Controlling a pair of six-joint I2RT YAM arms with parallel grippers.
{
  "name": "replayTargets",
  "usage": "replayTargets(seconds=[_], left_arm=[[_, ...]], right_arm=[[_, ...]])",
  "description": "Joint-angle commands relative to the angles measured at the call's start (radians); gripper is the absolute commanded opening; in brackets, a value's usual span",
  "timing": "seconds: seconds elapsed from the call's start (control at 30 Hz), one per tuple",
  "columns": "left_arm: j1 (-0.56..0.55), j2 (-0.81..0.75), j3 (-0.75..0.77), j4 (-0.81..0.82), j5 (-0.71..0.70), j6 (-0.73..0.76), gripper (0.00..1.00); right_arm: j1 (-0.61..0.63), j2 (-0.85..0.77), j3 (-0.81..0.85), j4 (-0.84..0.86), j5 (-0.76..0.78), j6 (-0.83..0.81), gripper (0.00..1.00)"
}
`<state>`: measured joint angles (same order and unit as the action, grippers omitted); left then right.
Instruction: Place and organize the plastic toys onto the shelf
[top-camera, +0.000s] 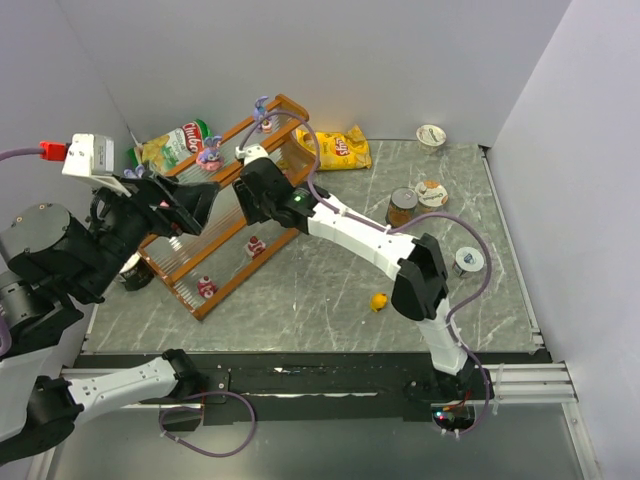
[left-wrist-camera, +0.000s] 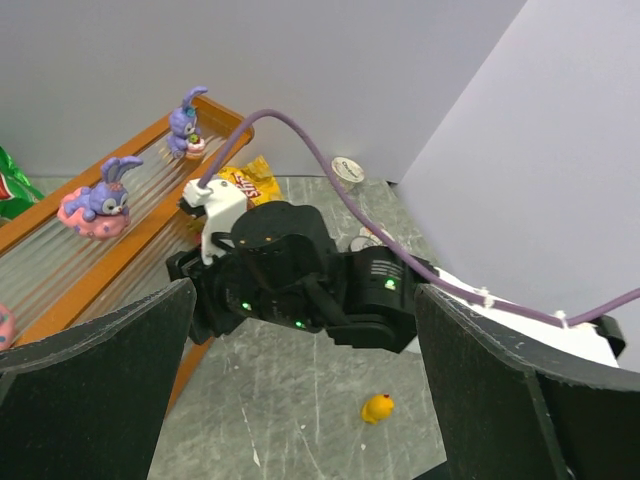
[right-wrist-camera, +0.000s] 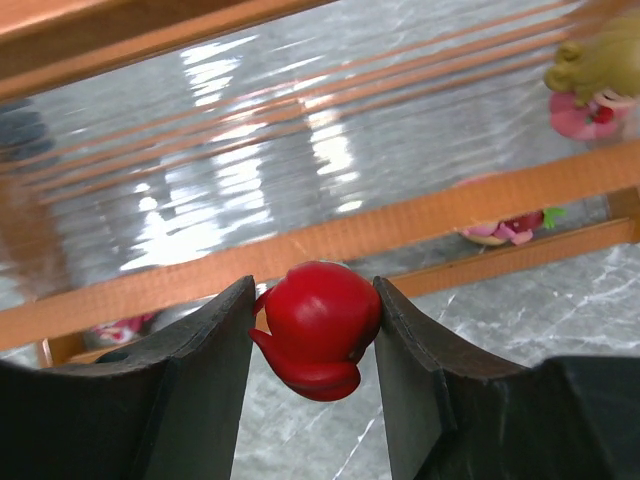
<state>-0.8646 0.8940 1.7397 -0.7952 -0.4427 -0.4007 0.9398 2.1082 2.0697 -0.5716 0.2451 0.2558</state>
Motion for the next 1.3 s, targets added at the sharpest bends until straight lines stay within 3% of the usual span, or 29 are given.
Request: replayTargets(seconds=[0.0,0.37,0.53,1.27], left_arm=[[-0.004,-0.02,0.0,-0.007,-0.021,-0.013,0.96],[-0.004,-0.064,-0.032,-0.007,-0.028,-0.024,0.96],[-0.004,-0.066,-0.032,-0.021,-0.045,-0.015,0.97],[-0.004,-0.089,-0.046,-0.024,-0.077,-0.017,0.96]], right_arm=[[0.001,0.027,0.108,0.001,0.029,-0.026,0.42],[0.002,0.085,0.158,0.022,0.045,-0.05,0.43],[0.004,0.147,0.254,-0.022,0.045,-0.033,0.44],[0.034,0.205,0.25,0.035,0.059,-0.101,0.44]])
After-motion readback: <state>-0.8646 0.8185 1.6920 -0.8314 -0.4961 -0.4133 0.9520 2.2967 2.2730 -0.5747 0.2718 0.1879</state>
